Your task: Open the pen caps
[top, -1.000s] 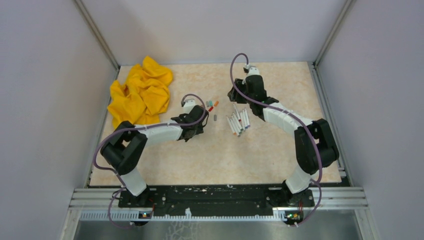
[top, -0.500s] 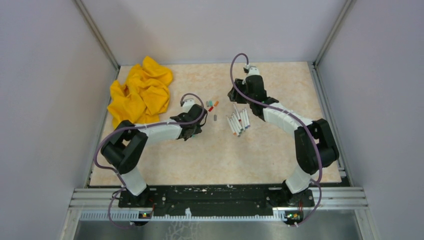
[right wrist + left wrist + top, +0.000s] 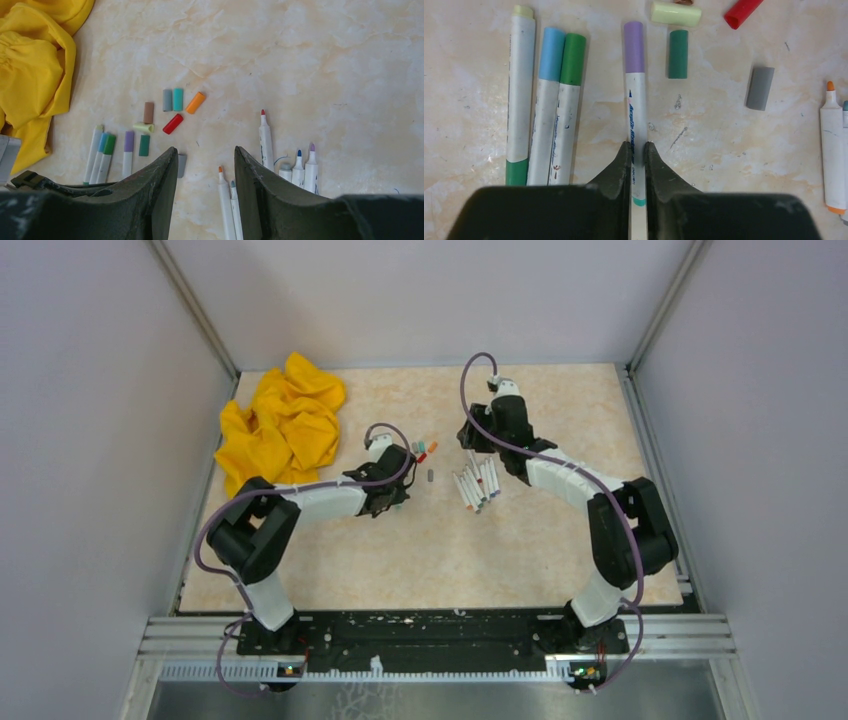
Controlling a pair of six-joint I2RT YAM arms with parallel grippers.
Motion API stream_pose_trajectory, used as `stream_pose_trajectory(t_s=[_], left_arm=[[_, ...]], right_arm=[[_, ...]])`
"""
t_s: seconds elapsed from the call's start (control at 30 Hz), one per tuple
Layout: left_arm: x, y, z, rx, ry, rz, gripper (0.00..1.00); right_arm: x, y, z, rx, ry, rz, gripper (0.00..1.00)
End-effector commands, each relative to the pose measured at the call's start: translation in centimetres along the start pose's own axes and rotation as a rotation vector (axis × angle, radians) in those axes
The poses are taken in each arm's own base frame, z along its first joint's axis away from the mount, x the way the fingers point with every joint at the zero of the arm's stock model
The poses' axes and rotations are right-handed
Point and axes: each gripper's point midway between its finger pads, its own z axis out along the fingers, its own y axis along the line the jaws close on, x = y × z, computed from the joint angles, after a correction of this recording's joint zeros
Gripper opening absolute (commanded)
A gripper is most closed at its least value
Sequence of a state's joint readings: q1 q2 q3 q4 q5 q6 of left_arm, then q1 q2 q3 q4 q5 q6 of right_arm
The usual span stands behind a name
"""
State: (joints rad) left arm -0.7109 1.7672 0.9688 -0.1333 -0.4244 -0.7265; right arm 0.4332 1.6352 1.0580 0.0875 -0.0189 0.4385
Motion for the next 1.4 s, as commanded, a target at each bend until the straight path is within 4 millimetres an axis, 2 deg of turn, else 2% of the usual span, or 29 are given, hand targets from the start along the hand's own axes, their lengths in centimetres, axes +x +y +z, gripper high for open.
stream_pose_trajectory(t_s=[0.0, 0.13, 0.27, 0.4, 0.5, 0.8, 1.03, 1.37], left_arm=[[5.2, 0.9, 1.0, -0.002, 0.175, 0.039, 0.01], [5.4, 0.6, 1.0, 0.024, 0.181, 0.036, 0.00], [4.3, 0.0, 0.0, 0.083, 0.136, 0.019, 0.00], [2.1, -1.8, -1.9, 0.212, 0.046, 0.010, 0.00], [0.5, -3.2, -3.9, 0.322, -0.014, 0.008, 0.00], [-1.8, -5.9, -7.6, 0.510, -0.135, 0.044, 0.00], [-1.9, -7.8, -8.7, 0.599, -0.153, 0.074, 0.00], [-2.1, -9.4, -9.4, 0.668, -0.166, 0.081, 0.00]], right_arm=[[-2.7, 0.8, -1.2, -0.023, -0.086, 0.004, 0.45], [-3.0, 0.9, -1.5, -0.027, -0.092, 0.001, 0.45], [-3.3, 1.3, -2.0, -0.051, -0.099, 0.004, 0.45], [-3.2, 2.3, -2.6, -0.106, -0.098, 0.013, 0.45], [-2.8, 3.3, -3.1, -0.167, -0.092, 0.019, 0.52], [-1.1, 4.9, -3.6, -0.285, -0.062, 0.046, 0.56], [0.2, 6.7, -3.7, -0.348, -0.040, 0.055, 0.57], [1.5, 8.5, -3.4, -0.408, -0.011, 0.088, 0.57]])
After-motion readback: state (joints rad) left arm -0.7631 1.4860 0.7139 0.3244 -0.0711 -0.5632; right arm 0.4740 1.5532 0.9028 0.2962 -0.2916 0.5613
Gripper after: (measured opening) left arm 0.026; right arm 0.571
